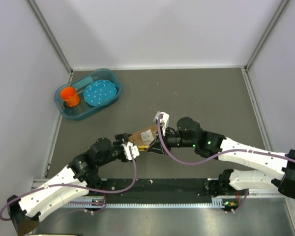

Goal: Unpack the express box
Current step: Cut the express box at the center of the board.

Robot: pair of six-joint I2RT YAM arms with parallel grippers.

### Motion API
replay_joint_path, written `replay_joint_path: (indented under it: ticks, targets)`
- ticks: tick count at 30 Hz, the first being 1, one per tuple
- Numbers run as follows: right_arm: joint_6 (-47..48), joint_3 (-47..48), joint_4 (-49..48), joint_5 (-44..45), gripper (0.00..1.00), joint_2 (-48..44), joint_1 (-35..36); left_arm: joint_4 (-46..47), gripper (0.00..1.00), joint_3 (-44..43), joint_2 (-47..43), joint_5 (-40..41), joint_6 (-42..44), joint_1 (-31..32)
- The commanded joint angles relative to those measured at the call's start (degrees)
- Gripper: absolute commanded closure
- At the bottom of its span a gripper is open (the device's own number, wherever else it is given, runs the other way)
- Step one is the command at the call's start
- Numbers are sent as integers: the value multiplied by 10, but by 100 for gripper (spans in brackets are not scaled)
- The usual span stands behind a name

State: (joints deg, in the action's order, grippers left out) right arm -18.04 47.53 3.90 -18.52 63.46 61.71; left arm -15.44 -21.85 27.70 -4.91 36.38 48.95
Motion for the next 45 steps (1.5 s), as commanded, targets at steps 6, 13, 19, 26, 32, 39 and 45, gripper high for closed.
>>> replay_joint_path:
  ticks: [6, 13, 19, 26, 32, 39, 45]
  targets:
    - [-2, -9, 55, -35, 100, -24, 10, 75, 77, -27, -13, 14, -22, -9]
    - [-2, -8, 73, -45, 100, -27, 9, 75, 77, -26, -17, 10, -20, -13]
    - [0, -2, 82, -55, 100, -25, 9, 78, 76, -28, -19, 9, -21, -15]
    - [31, 26, 155, -2, 100, -54, 4, 37, 77, -52, -21, -12, -7, -16]
    - [20, 18, 194, -15, 100, -74, 1, -3, 77, -101, -13, -49, 19, -15]
    - [35, 63, 217, 28, 100, -28, 1, -91, 79, -178, 37, -185, 35, -14]
    - [40, 113, 234, 74, 100, 9, 1, -136, 80, -201, 53, -220, 38, -13]
